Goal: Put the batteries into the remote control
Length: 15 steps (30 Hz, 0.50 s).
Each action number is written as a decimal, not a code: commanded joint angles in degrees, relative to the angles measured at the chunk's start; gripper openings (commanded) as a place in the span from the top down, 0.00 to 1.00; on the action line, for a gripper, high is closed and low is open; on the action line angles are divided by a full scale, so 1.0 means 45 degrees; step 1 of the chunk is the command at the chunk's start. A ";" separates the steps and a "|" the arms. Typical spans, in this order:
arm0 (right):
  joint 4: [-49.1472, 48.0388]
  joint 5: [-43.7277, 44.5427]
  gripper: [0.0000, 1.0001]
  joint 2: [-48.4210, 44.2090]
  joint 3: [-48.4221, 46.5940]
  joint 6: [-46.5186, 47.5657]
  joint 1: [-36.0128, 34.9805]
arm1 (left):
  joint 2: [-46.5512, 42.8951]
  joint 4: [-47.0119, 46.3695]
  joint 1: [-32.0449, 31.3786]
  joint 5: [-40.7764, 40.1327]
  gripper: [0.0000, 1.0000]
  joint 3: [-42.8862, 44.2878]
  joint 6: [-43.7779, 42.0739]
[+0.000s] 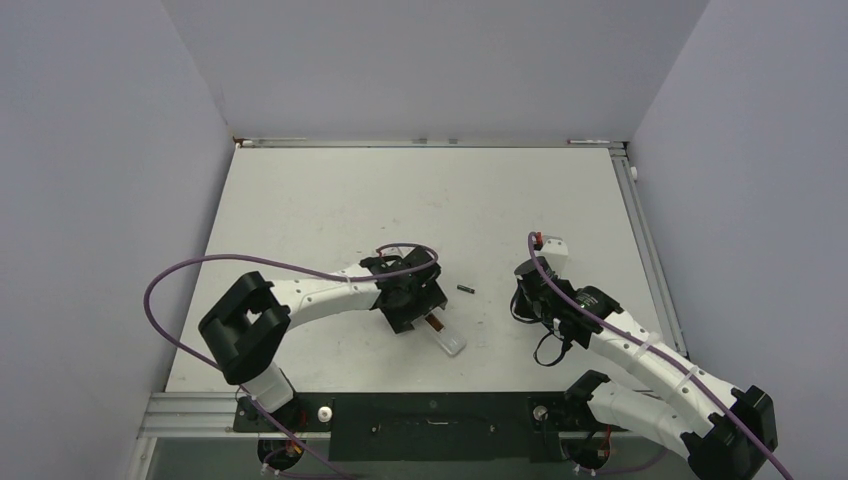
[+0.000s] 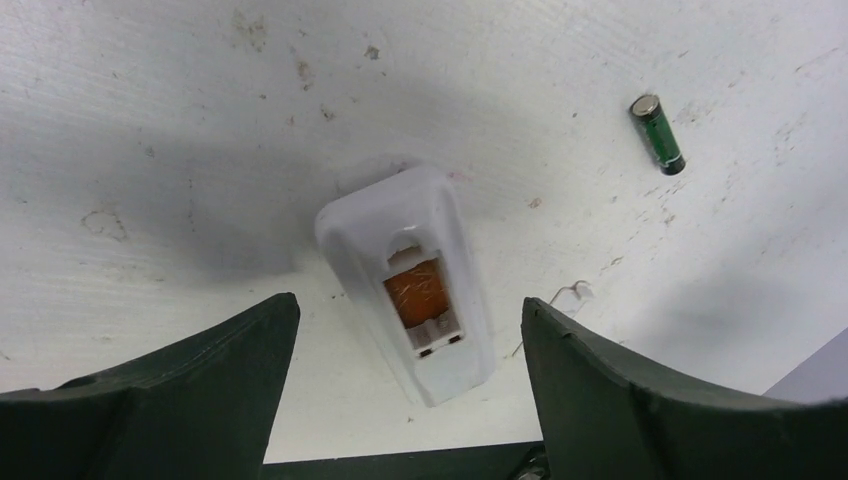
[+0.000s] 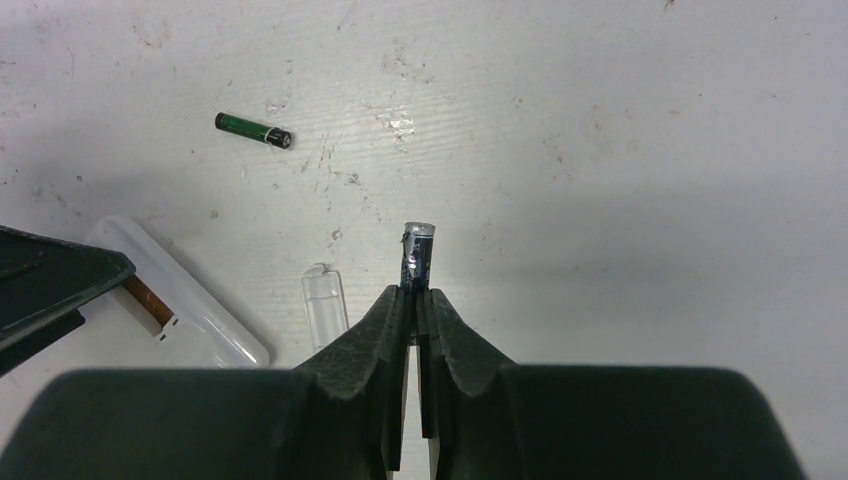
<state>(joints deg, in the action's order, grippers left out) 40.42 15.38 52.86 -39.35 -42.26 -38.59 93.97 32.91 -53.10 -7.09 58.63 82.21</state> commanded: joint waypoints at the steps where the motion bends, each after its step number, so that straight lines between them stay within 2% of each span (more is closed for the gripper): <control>1: -0.0085 0.0089 0.92 -0.0237 -0.0488 0.0182 0.0079 | -0.0547 0.0763 -0.0173 0.0033 0.20 -0.0109 0.1685; 5: -0.0049 0.0015 0.92 -0.0309 -0.0547 0.0247 0.0079 | -0.1060 0.0780 -0.0177 -0.0144 0.20 -0.0253 0.1506; 9: -0.0150 -0.0210 0.92 -0.0514 -0.0552 0.0416 0.0079 | -0.1574 0.0323 0.0037 -0.0229 0.21 -0.0214 0.0160; 13: -0.0098 -0.0340 0.92 -0.0648 -0.0610 0.0656 0.0078 | -0.1836 -0.0003 0.0271 -0.0287 0.23 0.0059 -0.1868; 15: -0.0154 -0.0426 0.92 -0.0691 -0.0610 0.0748 0.0063 | -0.1814 -0.0701 0.0430 0.0041 0.24 0.0174 -0.3520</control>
<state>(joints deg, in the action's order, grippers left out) 40.45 14.04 50.92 -39.62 -40.58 -38.59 87.46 32.91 -52.49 -7.27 57.25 76.73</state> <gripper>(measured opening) 0.086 0.766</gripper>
